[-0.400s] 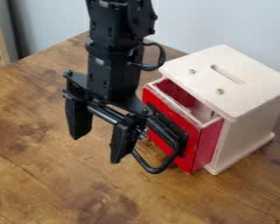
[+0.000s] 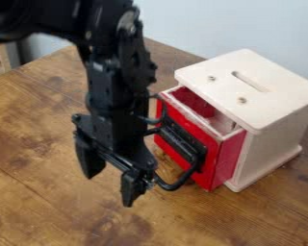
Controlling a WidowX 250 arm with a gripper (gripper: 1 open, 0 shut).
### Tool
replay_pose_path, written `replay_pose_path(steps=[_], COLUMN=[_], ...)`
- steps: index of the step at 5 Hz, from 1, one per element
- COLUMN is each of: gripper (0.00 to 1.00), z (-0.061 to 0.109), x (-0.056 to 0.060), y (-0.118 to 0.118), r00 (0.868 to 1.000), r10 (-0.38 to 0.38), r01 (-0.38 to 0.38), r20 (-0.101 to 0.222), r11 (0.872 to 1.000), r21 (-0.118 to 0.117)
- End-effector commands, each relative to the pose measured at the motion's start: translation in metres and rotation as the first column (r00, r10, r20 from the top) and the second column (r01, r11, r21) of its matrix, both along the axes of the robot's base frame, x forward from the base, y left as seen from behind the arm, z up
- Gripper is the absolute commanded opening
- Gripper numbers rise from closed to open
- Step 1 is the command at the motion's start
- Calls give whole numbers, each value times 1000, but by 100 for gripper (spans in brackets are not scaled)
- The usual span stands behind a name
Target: Close the drawer
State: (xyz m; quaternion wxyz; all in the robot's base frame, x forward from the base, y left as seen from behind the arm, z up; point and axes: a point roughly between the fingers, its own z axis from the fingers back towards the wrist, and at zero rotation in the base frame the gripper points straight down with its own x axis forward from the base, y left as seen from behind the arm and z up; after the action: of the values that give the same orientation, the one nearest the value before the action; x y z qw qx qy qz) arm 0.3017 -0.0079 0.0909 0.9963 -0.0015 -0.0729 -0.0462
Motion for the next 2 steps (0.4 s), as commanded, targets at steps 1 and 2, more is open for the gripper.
replay_pose_path(steps=[1, 2], gripper=[100, 100], z=[16, 22], x=[18, 33], y=[-7, -7], r00=[997, 994], r10=[-73, -112], r01=[73, 112], r20=[10, 10], r11=[997, 994], r21=[-1, 3])
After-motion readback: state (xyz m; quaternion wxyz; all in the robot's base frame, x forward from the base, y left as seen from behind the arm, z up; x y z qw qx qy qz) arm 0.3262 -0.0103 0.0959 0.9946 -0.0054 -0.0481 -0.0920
